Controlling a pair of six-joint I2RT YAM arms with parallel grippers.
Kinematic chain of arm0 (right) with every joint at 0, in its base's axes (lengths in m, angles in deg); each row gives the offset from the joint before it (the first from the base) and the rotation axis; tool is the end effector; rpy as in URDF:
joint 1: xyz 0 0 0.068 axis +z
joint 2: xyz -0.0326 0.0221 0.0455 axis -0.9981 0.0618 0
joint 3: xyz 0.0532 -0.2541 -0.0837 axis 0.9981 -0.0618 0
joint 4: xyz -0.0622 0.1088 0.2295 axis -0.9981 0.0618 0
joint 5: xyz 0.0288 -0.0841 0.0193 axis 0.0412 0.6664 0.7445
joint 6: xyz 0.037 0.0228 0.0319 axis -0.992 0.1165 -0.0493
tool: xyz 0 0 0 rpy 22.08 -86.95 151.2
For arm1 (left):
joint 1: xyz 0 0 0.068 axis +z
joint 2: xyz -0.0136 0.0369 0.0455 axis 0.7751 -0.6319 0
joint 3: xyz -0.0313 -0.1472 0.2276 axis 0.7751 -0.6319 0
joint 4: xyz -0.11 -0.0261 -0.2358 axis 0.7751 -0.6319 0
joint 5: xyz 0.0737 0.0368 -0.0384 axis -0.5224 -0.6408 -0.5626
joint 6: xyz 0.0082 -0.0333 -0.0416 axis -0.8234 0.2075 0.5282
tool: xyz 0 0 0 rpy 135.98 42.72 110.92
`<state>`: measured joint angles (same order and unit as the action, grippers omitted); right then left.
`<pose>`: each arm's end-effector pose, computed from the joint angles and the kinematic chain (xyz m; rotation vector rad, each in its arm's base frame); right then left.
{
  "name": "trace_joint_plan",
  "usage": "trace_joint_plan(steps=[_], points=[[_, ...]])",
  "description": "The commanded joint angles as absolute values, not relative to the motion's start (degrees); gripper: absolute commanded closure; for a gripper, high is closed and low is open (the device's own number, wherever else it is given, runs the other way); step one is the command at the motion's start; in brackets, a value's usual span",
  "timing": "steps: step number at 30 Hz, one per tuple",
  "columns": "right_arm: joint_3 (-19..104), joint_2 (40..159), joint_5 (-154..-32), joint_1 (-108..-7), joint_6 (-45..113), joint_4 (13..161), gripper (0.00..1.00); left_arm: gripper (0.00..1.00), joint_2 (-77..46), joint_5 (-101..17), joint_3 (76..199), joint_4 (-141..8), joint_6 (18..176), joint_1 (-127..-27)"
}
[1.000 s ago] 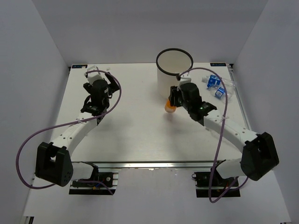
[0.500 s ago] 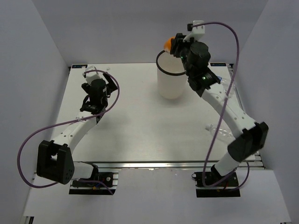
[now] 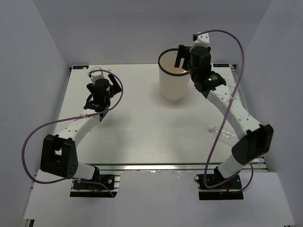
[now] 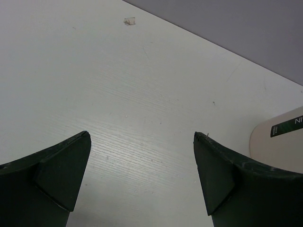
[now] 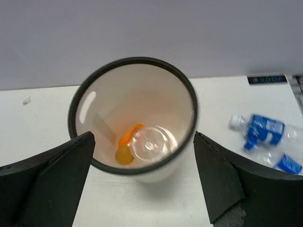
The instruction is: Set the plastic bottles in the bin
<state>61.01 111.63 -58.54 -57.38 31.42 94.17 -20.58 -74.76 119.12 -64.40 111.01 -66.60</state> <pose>0.3430 0.1721 0.4294 0.0657 1.6741 0.1036 0.3121 -0.0729 0.2807 -0.4386 1.8625 -0.0699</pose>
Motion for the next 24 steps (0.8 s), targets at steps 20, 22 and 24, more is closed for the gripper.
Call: trace_joint_plan(steps=[20,22,24], points=[[11.79,65.59,-71.76,-85.49,-6.10,131.14,0.11,0.02,-22.20,-66.55,125.70,-59.34,108.50,-66.10],[10.55,66.12,-73.19,-87.06,-6.71,132.28,0.10,0.02,-22.55,-66.03,125.26,-59.07,108.58,-66.10],[7.83,65.77,-71.71,-88.82,-8.20,132.72,0.11,0.02,-22.90,-65.15,125.26,-58.98,108.50,-66.10]])
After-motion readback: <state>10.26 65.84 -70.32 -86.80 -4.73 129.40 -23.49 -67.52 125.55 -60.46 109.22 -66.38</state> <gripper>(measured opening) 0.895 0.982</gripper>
